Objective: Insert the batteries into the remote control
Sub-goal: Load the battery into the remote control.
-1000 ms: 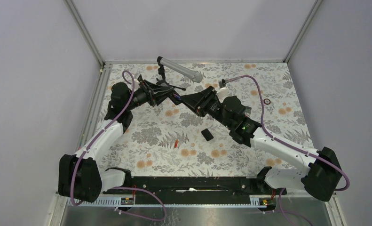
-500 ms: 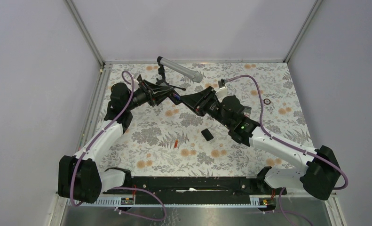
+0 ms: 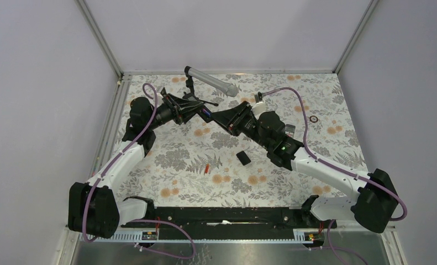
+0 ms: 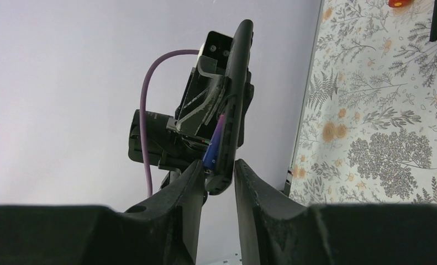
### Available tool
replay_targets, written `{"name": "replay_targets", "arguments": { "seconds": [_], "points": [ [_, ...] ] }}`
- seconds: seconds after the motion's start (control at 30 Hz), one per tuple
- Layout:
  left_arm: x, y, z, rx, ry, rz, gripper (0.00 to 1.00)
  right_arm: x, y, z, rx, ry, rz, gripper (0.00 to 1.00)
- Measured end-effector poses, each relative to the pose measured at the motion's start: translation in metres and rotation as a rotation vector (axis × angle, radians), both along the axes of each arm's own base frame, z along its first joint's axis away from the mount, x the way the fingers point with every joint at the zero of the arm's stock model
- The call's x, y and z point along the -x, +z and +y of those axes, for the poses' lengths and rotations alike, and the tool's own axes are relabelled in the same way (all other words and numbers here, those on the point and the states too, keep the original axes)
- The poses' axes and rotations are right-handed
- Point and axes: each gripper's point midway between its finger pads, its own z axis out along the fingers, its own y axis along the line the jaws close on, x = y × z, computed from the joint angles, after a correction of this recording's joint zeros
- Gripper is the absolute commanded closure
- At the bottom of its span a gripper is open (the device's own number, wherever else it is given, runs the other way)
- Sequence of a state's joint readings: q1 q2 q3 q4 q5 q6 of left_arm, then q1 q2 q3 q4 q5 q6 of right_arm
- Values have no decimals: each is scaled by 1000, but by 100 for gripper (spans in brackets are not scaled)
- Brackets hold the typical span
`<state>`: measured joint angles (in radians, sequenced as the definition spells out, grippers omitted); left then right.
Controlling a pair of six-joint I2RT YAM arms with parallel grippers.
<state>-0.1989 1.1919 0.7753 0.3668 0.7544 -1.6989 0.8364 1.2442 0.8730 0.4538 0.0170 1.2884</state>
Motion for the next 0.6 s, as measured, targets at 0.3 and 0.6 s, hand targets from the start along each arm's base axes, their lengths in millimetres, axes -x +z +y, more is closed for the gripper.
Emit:
{"name": "replay_targets", "arguments": {
  "seconds": [0.3,0.6],
  "points": [
    [-2,-1,1,-2,13,4,100,-2,-6,3,33,2,35,74],
    [0,-5,2,-41,19,-21,100,-2,-13,1,98,-4,115,63]
  ]
}}
